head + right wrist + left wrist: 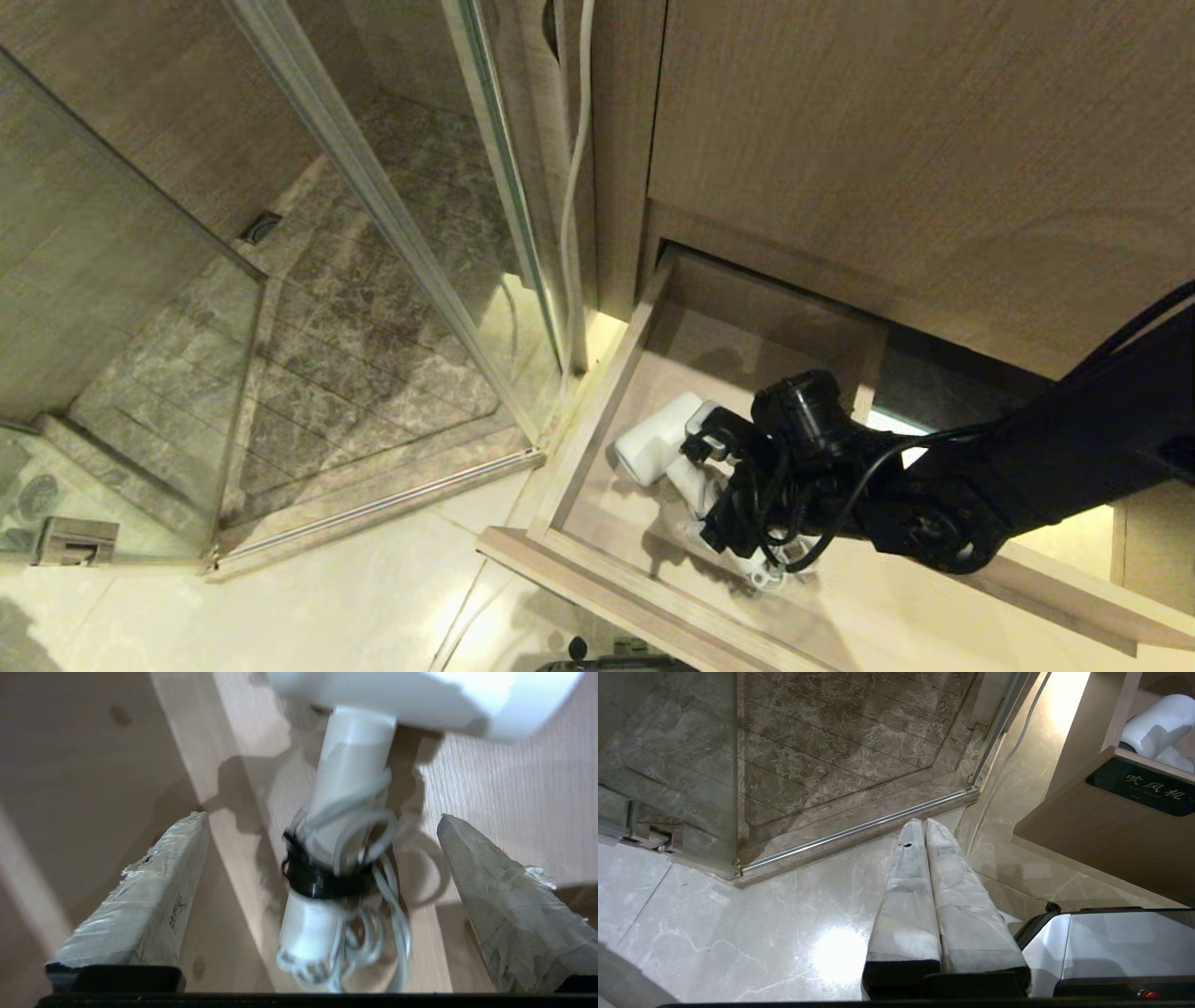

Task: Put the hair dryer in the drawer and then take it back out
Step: Take the hairdryer out

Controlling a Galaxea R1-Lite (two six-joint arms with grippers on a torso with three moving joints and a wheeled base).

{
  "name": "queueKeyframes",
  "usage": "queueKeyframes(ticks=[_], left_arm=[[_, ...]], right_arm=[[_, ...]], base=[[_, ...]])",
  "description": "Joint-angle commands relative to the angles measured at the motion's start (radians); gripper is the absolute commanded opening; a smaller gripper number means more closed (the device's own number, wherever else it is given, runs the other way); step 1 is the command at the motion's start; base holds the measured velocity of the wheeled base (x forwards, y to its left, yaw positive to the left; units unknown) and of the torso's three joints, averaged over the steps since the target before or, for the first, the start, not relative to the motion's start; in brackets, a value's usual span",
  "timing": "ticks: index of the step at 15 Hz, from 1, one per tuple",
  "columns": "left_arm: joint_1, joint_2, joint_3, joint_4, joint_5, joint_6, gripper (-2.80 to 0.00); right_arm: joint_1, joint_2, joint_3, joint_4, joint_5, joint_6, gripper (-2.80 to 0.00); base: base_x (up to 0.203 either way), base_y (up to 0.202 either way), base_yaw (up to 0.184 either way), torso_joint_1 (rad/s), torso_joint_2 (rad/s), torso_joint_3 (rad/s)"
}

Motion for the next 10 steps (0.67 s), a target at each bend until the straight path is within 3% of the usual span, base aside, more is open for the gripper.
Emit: queueKeyframes(ticks=[1, 5, 10], left_arm=[[0.000, 0.000, 0.000, -0.001, 0.000, 0.000, -2.80], [-0.001, 0.000, 0.000, -0.001, 0.000, 0.000, -2.80], [0.000, 0.001, 0.000, -0.001, 0.000, 0.000, -2.80]], right_arm=[[0.000, 0.053, -0.011, -0.019, -0.001, 0.001, 0.00], [0.000, 0.101, -0.022, -0.115, -0.051, 0.004, 0.00], [0.000, 0.132, -0.027, -0.202, -0.058, 0.004, 0.00]], base=[[0.000, 0.000, 0.000, 0.000, 0.00, 0.000], [0.000, 0.000, 0.000, 0.000, 0.00, 0.000], [0.000, 0.000, 0.000, 0.000, 0.00, 0.000]])
